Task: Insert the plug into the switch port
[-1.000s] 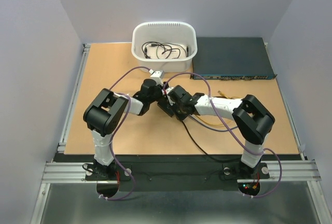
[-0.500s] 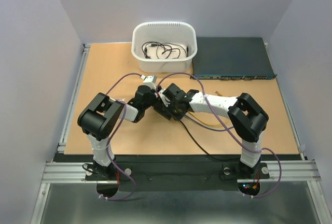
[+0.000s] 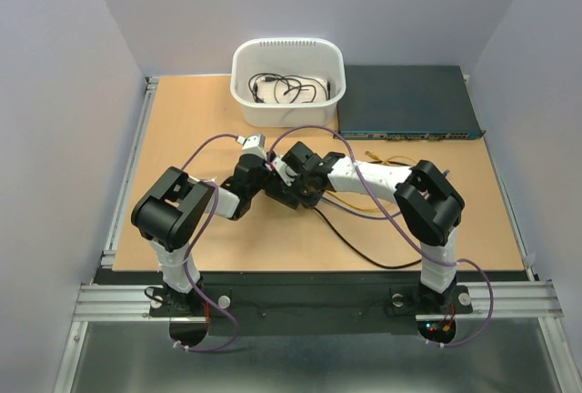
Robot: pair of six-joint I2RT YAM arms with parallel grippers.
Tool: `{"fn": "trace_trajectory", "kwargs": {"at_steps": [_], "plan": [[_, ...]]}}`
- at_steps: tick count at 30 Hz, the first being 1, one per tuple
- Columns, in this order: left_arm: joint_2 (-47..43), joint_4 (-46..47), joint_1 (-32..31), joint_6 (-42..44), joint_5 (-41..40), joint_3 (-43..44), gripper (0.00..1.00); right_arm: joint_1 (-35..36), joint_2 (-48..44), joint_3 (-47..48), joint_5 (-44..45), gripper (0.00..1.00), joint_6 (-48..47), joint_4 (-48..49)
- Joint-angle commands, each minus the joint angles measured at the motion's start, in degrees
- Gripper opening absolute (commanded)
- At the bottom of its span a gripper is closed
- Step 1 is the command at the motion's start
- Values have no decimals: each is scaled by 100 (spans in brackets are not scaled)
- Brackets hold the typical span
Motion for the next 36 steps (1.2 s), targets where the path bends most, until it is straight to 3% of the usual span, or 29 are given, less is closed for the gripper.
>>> {"fn": "trace_trajectory", "kwargs": {"at_steps": [1, 13, 21, 36], "plan": [[-60, -873, -821, 155, 1246, -280, 54, -39, 214, 510, -10, 1, -606, 1435], [-33, -689, -953, -21, 1422, -297, 54, -22, 469, 1213, -783, 1, -1037, 1496], [-33, -223, -1015, -442, 1782, -499, 54, 128, 873, 1793, -853, 1, -1028, 1523], [-235, -135, -1032, -451, 1870, -631, 54, 137, 407, 159, -704, 0, -747, 3324]]}}
